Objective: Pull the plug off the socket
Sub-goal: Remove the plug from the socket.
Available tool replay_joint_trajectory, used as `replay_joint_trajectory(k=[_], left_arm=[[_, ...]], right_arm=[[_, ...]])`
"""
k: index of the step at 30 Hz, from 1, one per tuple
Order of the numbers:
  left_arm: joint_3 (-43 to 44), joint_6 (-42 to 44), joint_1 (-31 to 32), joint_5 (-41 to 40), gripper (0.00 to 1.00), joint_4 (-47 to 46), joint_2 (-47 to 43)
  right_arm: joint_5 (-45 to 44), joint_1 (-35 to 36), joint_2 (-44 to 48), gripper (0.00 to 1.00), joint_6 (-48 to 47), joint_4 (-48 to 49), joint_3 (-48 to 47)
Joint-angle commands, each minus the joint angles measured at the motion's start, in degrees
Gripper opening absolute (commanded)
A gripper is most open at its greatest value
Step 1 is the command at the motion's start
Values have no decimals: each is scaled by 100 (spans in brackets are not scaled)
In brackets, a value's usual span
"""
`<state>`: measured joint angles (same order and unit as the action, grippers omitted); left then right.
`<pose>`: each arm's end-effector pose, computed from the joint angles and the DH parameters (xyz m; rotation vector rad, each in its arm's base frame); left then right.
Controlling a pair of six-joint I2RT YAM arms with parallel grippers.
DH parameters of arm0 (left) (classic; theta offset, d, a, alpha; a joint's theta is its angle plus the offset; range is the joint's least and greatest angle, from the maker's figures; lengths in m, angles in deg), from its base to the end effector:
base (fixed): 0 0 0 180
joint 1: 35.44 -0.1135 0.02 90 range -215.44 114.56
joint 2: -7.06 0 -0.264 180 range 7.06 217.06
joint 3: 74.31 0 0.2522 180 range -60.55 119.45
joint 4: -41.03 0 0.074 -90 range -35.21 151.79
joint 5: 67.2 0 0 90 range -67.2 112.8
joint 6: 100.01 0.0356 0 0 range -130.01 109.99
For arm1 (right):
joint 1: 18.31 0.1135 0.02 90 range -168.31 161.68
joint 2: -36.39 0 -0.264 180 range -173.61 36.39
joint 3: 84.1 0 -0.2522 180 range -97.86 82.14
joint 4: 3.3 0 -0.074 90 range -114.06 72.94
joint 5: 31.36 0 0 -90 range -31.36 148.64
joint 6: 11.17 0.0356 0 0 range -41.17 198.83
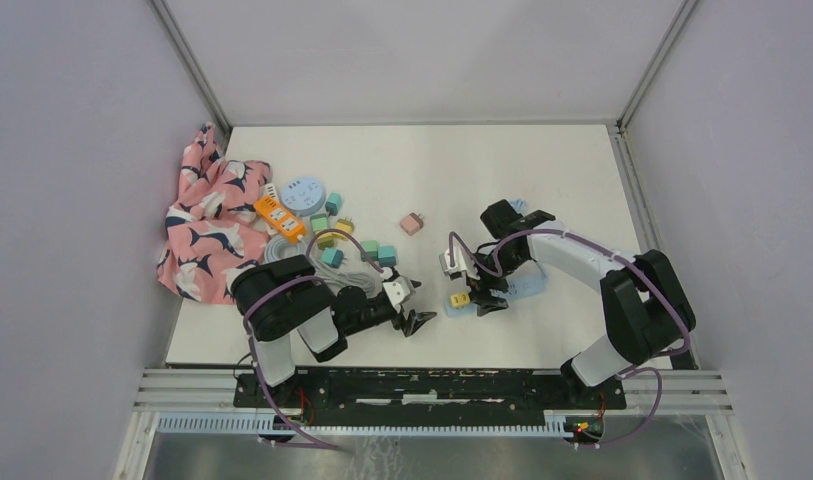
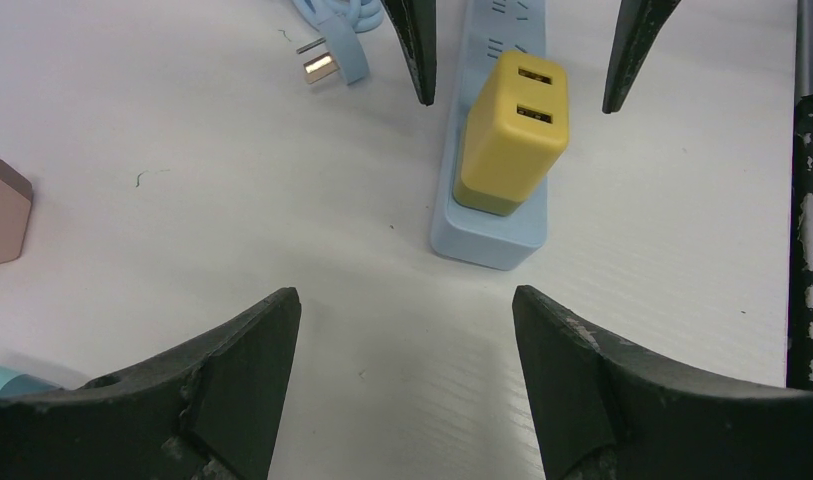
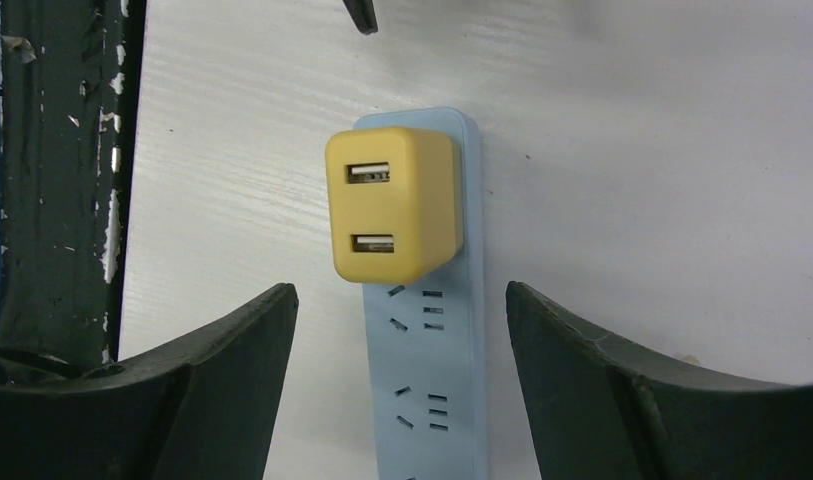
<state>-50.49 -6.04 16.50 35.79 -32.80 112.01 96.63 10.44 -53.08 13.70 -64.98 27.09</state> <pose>0.1385 -0.1898 0.1056 0.9776 1.4671 -0.8100 0.2237 0.1477 0.1874 -2.0102 1.7936 0.8245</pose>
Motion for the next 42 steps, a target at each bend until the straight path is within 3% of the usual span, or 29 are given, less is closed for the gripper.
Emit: replay_joint_trajectory(k=[1, 22, 26, 32, 36, 39, 42], left_arm=[[60, 289, 15, 36, 84, -1155, -13], [118, 286, 15, 167, 84, -1155, 62], [134, 288, 16, 194, 84, -1158, 78], [158, 259, 10, 224, 84, -1148, 104], [211, 213, 9, 318, 85, -1162, 158], [280, 195, 15, 446, 86, -1163, 238], [318, 199, 13, 505, 86, -1155, 285]], right_arm=[[404, -11, 240, 82, 100, 99, -85], [-96, 609, 593, 71, 595, 1310, 366], [-172, 642, 675, 60, 656, 1406, 396], [-204, 706, 636, 30, 789, 1493, 379], [-212, 719, 595, 17, 919, 1514, 320], [-164, 724, 551, 15, 983, 1499, 293], [-113, 728, 482, 27, 977, 1486, 288]])
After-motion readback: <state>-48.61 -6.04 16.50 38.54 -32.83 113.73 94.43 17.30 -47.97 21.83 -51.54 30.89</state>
